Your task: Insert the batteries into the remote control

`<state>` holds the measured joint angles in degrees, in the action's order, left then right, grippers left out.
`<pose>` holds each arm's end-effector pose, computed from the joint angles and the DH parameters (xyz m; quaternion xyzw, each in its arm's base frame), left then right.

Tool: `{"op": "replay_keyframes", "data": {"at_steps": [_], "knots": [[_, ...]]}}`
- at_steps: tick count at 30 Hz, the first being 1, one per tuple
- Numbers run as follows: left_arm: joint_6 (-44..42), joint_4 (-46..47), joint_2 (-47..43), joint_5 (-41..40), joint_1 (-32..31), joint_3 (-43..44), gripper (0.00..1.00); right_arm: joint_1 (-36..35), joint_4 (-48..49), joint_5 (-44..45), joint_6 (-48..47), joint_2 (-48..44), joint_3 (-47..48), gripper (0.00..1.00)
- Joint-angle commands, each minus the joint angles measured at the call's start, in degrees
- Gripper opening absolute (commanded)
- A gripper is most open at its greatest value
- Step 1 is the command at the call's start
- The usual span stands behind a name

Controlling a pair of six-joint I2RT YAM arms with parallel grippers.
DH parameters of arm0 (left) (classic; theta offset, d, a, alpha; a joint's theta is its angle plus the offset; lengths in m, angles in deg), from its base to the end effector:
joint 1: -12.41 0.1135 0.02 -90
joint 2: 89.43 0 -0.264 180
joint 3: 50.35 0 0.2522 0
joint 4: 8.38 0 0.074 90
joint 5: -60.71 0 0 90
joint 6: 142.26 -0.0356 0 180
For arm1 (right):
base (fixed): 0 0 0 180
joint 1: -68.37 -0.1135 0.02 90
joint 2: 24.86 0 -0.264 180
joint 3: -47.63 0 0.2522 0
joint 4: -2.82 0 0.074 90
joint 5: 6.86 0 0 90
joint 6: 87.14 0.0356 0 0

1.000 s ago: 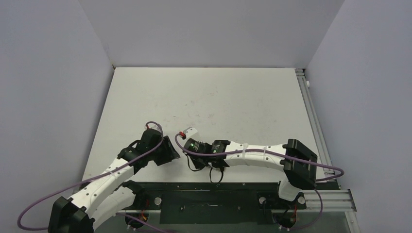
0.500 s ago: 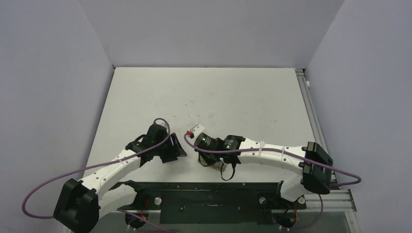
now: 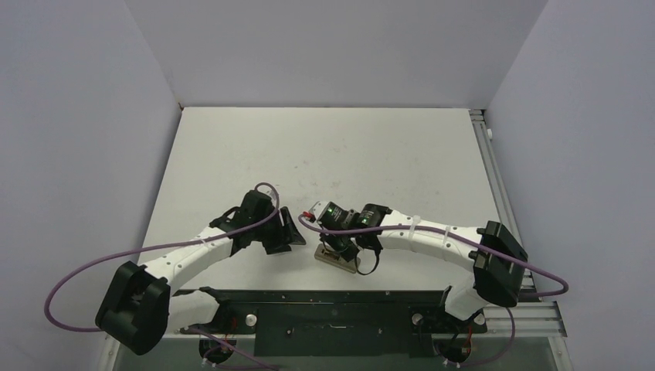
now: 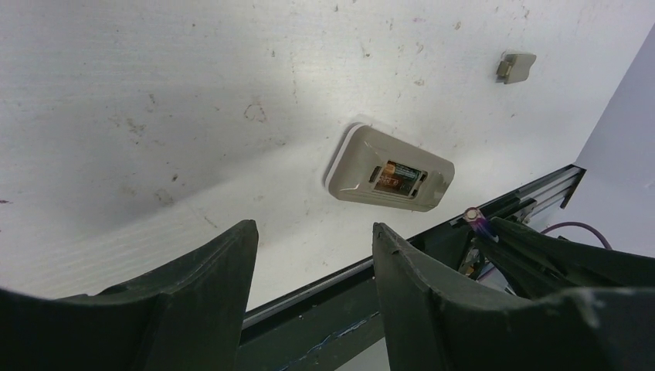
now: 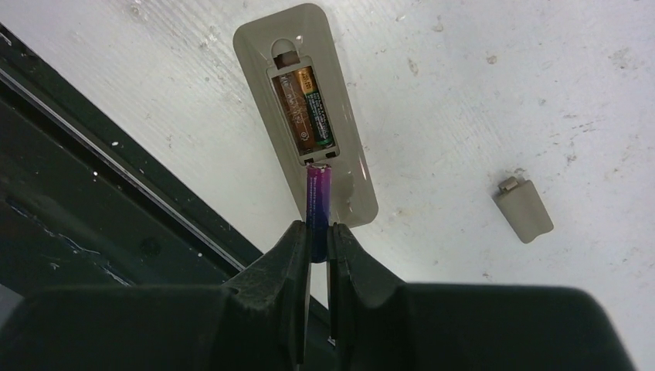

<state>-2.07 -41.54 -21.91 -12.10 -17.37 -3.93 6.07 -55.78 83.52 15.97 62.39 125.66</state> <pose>0.1835 -0.1171 0.1790 -0.1216 0.9343 -0.3040 0.1411 0.1386 0.2634 0.2353 -0.4078 0.8926 0.1151 0.1542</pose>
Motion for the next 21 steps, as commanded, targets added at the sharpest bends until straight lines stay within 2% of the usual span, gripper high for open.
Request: {"op": "replay_keyframes", "data": {"at_steps": [1, 21], "knots": [[-1.0, 3.3, 1.0, 1.4, 0.1, 2.9, 0.53, 0.7, -0.9, -3.2, -3.0, 1.9, 2.1, 0.09], [-2.5, 1.9, 1.3, 1.2, 0.4, 2.1, 0.54, 2.2, 0.7, -4.9, -4.8, 8.9, 4.9, 0.09]]}}
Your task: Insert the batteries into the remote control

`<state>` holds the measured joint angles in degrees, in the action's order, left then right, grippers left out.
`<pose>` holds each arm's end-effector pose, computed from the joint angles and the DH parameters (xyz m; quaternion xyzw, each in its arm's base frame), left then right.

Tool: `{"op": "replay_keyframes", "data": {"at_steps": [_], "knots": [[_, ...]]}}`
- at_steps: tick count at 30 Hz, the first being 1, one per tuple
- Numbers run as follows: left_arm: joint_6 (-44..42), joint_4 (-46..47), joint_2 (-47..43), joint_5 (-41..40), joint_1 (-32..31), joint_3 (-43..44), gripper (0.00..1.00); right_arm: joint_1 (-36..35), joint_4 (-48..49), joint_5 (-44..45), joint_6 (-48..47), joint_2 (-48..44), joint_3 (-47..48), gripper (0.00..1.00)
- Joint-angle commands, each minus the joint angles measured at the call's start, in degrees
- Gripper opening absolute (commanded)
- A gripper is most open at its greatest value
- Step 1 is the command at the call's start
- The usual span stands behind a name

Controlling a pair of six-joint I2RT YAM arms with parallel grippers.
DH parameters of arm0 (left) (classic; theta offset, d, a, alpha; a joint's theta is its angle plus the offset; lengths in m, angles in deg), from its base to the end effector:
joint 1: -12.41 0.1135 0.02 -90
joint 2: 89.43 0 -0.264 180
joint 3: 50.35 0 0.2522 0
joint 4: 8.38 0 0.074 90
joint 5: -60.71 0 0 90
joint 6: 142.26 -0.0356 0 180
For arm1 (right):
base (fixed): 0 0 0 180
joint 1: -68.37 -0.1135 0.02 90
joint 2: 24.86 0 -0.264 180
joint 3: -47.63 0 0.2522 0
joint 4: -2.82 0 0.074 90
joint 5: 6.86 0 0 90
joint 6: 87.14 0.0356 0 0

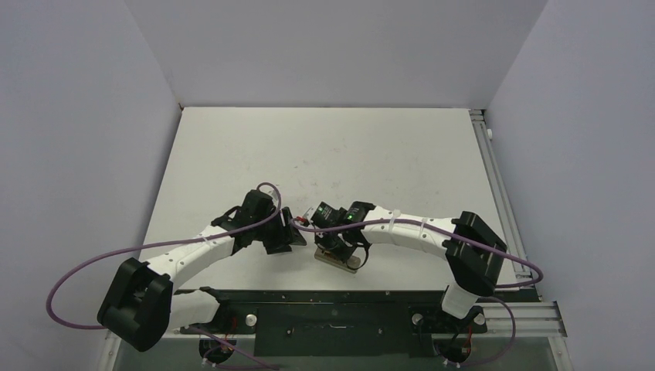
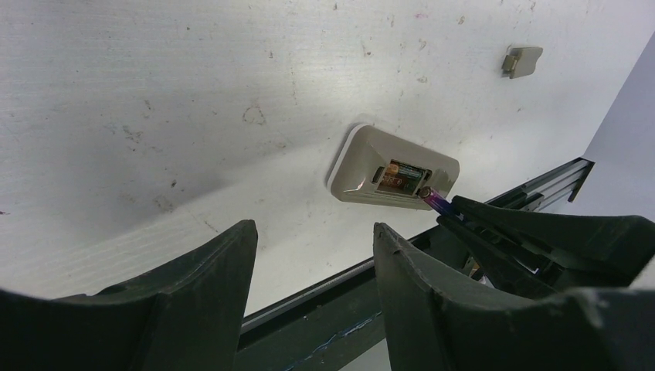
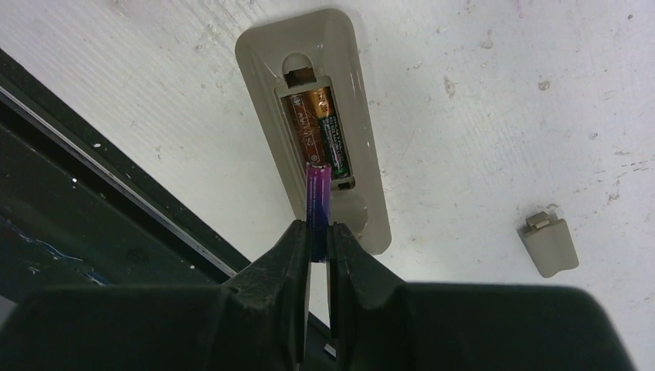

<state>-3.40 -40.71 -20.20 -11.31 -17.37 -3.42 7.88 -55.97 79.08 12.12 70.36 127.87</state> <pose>0.1874 -0.1199 0.1767 -0.1092 0.9359 -0.3053 0.1378 0.1546 0.2782 0.2061 -0.4322 0.8900 0.1094 0.0957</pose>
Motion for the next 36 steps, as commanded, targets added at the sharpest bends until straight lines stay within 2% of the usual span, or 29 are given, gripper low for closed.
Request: {"op": "replay_keyframes", "data": {"at_steps": [1, 36], "knots": [[-1.2, 1.1, -0.4, 0.4, 0.4, 1.5, 0.54, 0.4, 0.9, -0.5, -1.1, 1.2, 2.8, 0.09], [-2.3, -1.0, -1.5, -0.3, 1.1, 1.0, 0.54, 0.5, 2.9, -1.2, -3.2, 5.2, 4.0, 0.22]]}}
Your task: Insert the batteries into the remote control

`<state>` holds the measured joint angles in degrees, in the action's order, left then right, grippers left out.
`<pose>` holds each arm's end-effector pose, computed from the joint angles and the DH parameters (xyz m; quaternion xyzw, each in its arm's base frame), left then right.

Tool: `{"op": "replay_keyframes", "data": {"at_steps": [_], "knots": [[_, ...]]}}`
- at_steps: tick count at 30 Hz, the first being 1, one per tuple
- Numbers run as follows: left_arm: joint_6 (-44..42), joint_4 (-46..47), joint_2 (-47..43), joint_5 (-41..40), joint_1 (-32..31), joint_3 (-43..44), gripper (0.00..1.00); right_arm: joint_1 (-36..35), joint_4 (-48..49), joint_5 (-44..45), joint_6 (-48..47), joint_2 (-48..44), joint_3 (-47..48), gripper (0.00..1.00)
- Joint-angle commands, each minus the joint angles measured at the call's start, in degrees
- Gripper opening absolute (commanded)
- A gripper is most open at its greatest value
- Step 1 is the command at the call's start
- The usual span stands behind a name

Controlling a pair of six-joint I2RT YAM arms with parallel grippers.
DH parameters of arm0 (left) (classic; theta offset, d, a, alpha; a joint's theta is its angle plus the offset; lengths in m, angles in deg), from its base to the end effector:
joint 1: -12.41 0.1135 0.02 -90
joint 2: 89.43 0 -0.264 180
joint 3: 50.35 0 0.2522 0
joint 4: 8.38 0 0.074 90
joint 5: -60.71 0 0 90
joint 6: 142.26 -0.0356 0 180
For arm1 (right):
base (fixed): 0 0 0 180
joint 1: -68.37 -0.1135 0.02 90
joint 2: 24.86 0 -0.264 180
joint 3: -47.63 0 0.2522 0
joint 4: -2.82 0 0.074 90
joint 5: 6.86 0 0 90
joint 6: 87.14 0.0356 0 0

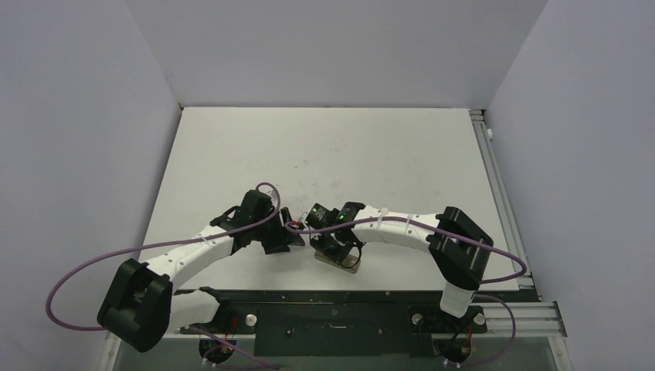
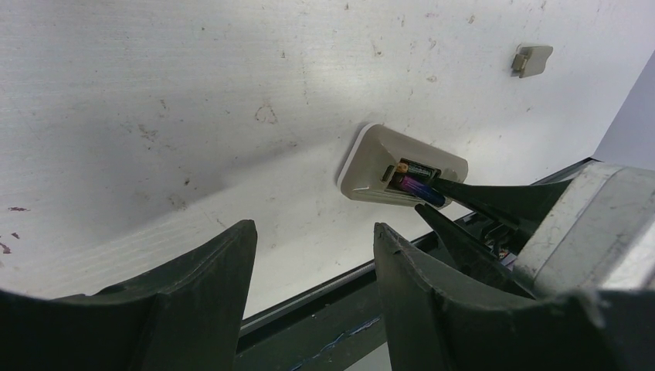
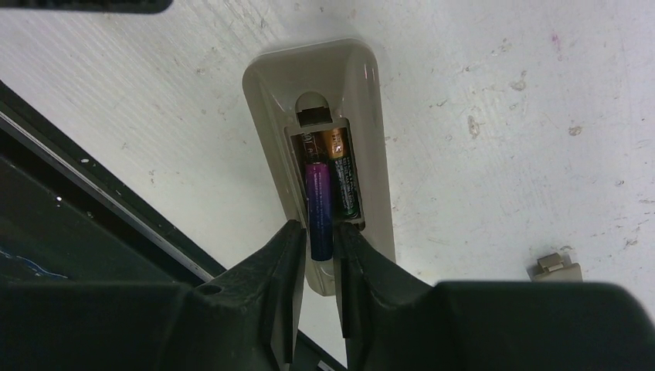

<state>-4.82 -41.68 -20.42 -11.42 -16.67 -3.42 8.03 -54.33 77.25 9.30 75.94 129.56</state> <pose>0.1873 -0.1167 0.1764 -0.1048 0.9384 -0.2984 0.1390 0.1624 0.2925 0.1851 -0.4548 0.8808 0.1095 0.0734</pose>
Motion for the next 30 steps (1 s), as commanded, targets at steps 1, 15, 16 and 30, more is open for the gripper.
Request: {"op": "replay_keyframes", "data": {"at_steps": [1, 15, 16, 30], "knots": [[-0.9, -0.1, -1.3, -0.1, 0.4, 1.0, 0.54, 0.4, 1.3, 0.9, -0.4, -0.4, 2.4, 0.23], [-1.3, 0.6, -0.2, 0.7, 0.4, 1.4, 0.54, 0.9, 2.8, 5.7, 3.8, -5.6, 2.5, 0.34], [-1.3, 0.7, 0.1, 0.9, 0.4, 1.4, 0.54, 0.9, 2.8, 5.7, 4.8, -6.4, 2.1, 0.35], [-1.2, 4.1, 4.6, 2.5, -1.1, 3.0, 0.54, 2.4, 9.2, 12.1, 22.8, -23.9, -9.9, 0.4]]}}
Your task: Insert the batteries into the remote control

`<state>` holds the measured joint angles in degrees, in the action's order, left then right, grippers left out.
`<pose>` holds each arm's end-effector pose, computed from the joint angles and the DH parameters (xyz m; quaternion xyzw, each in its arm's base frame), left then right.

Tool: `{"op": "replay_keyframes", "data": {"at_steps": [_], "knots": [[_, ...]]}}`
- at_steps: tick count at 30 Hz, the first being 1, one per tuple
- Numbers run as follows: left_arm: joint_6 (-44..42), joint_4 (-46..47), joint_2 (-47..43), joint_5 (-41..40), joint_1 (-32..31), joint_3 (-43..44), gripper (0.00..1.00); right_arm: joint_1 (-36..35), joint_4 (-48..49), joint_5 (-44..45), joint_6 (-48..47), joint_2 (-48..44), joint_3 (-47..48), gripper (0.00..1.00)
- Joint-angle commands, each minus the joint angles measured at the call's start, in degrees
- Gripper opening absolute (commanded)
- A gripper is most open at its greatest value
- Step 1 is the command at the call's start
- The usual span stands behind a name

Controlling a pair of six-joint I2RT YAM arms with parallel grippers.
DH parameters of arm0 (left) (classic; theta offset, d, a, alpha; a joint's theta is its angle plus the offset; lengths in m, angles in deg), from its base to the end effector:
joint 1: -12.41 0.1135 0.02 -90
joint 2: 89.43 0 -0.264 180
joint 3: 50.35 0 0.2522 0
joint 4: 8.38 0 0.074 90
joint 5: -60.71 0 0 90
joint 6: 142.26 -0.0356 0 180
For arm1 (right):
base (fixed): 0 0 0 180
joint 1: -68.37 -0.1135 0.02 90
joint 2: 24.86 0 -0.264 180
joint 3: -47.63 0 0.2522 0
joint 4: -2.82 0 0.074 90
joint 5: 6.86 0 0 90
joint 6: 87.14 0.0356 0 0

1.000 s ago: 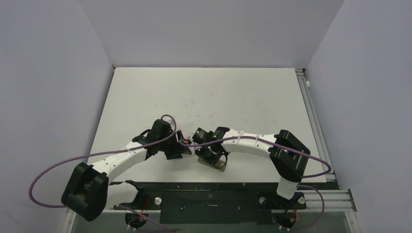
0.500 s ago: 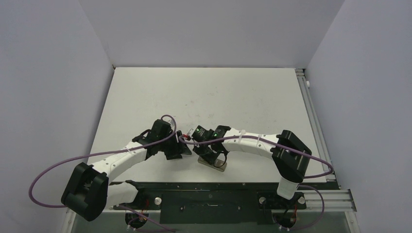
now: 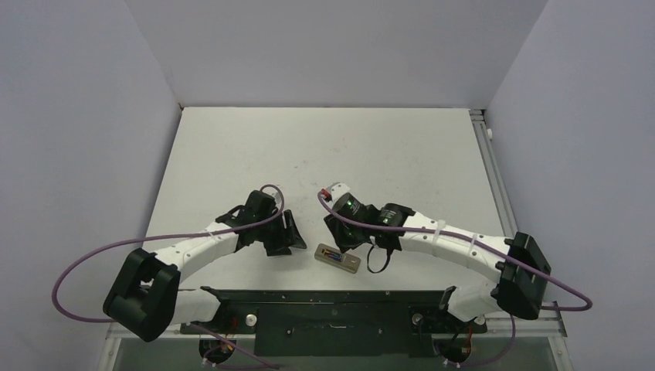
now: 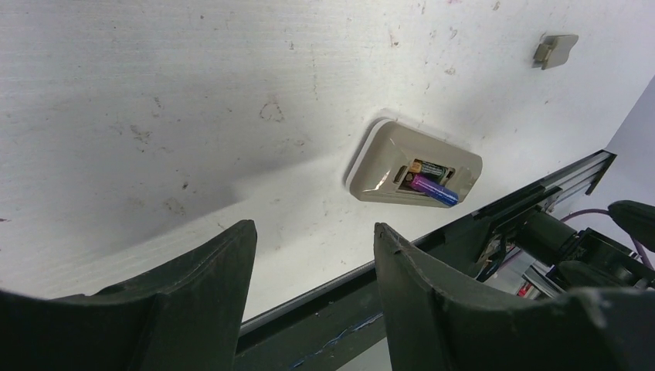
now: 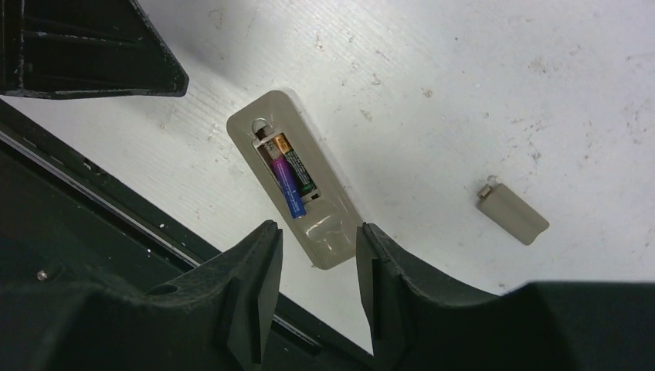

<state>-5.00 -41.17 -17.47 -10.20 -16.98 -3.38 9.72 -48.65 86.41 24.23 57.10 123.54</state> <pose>0.1897 -0.1202 0.1669 -0.1017 0.9431 -0.2947 0.1159 0.1540 0.2489 0.2559 -0.2992 0.9119 0.1587 0.2317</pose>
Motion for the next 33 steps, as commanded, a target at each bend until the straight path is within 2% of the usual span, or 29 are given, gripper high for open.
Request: {"op": "replay_keyframes", "data": {"at_steps": [1, 10, 17, 25, 29, 33], "knots": [[-0.9, 4.0, 2.2, 1.3, -1.1, 3.0, 0.54, 0.7, 3.9, 3.0, 9.0, -6.0, -5.2, 0.4], [-0.1, 6.5, 8.0, 0.6, -4.9, 5.8, 0.54, 0.9, 7.2, -0.5, 19.4, -15.2, -16.4, 0.37], [0.0, 7.0, 9.4, -0.5, -5.9, 7.2, 0.53, 0.9, 9.6, -6.7, 22.9, -16.6, -23.1, 0.34], [0.5, 7.0, 9.7, -0.9, -6.6, 7.2, 0.53, 0.9, 12.5, -9.5, 24.3, -14.9, -26.8, 0.19], [0.9, 7.1, 9.7, -1.1, -6.9, 7.0, 0.53, 0.8, 14.9, -10.4, 24.9, -13.0, -27.8, 0.09], [0.9, 7.1, 9.6, -1.3, -6.9, 6.9, 0.53, 0.8, 16.8, -10.4, 25.4, -11.5, -28.0, 0.09]]}}
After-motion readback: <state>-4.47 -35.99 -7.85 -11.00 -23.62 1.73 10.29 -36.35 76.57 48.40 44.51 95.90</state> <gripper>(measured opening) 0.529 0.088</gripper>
